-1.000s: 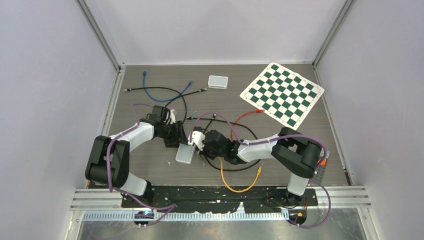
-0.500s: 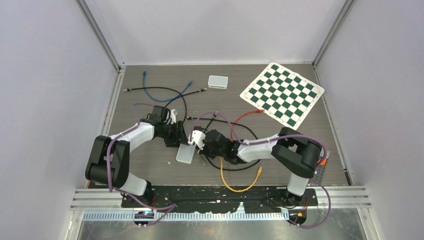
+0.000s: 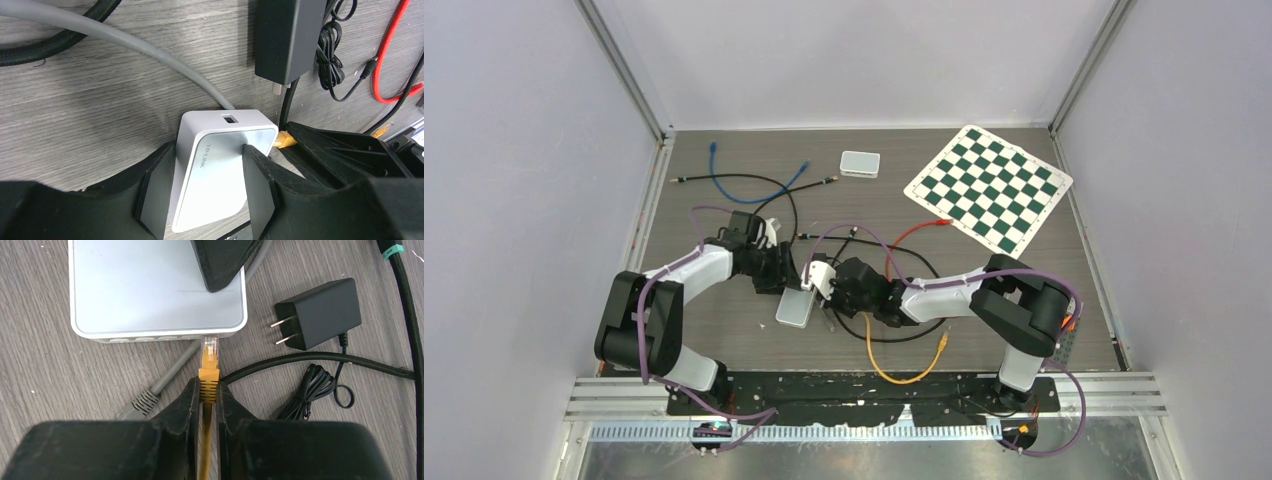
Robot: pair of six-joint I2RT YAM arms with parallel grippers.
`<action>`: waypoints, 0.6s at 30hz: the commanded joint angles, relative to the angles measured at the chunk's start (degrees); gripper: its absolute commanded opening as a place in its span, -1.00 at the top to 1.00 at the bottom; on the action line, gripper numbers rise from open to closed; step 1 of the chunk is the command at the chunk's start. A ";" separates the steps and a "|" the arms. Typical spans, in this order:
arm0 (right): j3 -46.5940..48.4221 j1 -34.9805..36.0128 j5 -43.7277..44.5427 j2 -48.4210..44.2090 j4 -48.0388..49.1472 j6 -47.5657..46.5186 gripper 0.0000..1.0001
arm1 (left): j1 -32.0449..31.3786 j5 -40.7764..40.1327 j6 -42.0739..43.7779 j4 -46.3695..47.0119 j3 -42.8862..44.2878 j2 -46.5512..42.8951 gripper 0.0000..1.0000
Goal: Insert the plug into the switch port
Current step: Insert the connector into the switch port.
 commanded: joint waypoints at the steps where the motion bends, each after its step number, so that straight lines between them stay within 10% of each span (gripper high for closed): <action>1: 0.43 0.55 -0.90 -3.79 6.23 0.33 0.90 | -1.75 4.24 1.61 1.55 -0.75 0.27 -0.05; 18: -2.20 -0.43 -3.85 -2.30 14.26 4.46 0.90 | -3.10 8.42 -0.57 4.22 -2.13 -0.05 -0.05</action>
